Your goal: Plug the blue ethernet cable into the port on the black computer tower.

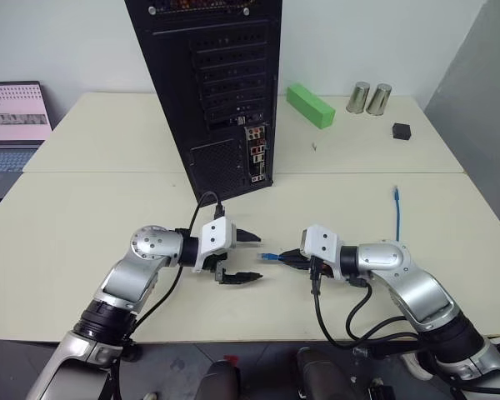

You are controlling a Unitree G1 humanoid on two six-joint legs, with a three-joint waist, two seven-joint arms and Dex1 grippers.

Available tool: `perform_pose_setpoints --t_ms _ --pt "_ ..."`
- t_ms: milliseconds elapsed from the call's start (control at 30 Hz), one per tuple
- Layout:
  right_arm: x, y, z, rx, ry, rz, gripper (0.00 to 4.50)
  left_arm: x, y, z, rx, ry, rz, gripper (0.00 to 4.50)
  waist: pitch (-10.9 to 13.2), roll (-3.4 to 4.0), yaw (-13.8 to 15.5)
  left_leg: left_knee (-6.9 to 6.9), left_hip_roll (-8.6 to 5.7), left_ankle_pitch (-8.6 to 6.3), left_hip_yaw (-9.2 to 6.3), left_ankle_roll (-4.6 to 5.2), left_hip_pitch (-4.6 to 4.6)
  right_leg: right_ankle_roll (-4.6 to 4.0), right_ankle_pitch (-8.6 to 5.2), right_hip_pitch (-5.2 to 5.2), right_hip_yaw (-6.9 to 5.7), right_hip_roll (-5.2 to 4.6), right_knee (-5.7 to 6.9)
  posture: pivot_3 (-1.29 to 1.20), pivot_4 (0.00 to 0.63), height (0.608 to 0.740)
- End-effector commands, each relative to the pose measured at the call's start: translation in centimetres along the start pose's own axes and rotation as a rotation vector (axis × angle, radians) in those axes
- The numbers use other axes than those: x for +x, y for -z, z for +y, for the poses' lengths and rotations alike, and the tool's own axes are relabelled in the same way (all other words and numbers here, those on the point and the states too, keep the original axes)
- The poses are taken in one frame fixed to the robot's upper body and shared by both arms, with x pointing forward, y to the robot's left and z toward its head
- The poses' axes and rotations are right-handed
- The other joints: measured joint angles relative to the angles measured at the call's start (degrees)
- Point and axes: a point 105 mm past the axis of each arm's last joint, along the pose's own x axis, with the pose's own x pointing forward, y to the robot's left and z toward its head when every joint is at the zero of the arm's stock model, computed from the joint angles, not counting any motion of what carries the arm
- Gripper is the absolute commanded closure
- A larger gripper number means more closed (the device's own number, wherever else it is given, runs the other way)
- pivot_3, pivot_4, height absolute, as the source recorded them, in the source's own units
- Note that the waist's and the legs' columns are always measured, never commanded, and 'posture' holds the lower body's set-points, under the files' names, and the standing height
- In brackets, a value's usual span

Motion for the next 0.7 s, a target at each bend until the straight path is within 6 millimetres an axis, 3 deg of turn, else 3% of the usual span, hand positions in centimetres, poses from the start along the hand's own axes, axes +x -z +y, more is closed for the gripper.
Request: perform_pose_setpoints --t_ms 33,533,700 --pt "-0.19 -1.63 -0.15 -0.054 -0.002 -0.038 4.5 0.23 -0.72 0.09 0.038 0.011 -0.008 1.11 0.0 0.0 0.0 0.0 0.0 0.0 0.0 0.0 0.0 0.0 0.0 0.0 0.0 0.0 0.0 0.0 0.15 0.74" --pt "0.22 -2.09 -0.09 -0.065 -0.013 -0.052 4.5 0.94 -0.79 -0.04 0.061 0.007 0.001 4.11 0.0 0.0 -0.01 0.0 0.0 0.0 -0.01 0.0 0.0 -0.03 0.02 0.0 -0.01 0.0 0.0 0.0 0.15 0.74" --pt "0.2 -2.28 0.05 -0.087 -0.024 -0.057 4.5 0.89 -0.68 -0.09 0.071 0.004 0.005 4.18 0.0 0.0 0.0 0.0 0.0 0.0 -0.01 0.0 0.0 -0.03 0.02 0.0 -0.01 0.0 0.0 0.0 0.15 0.74"
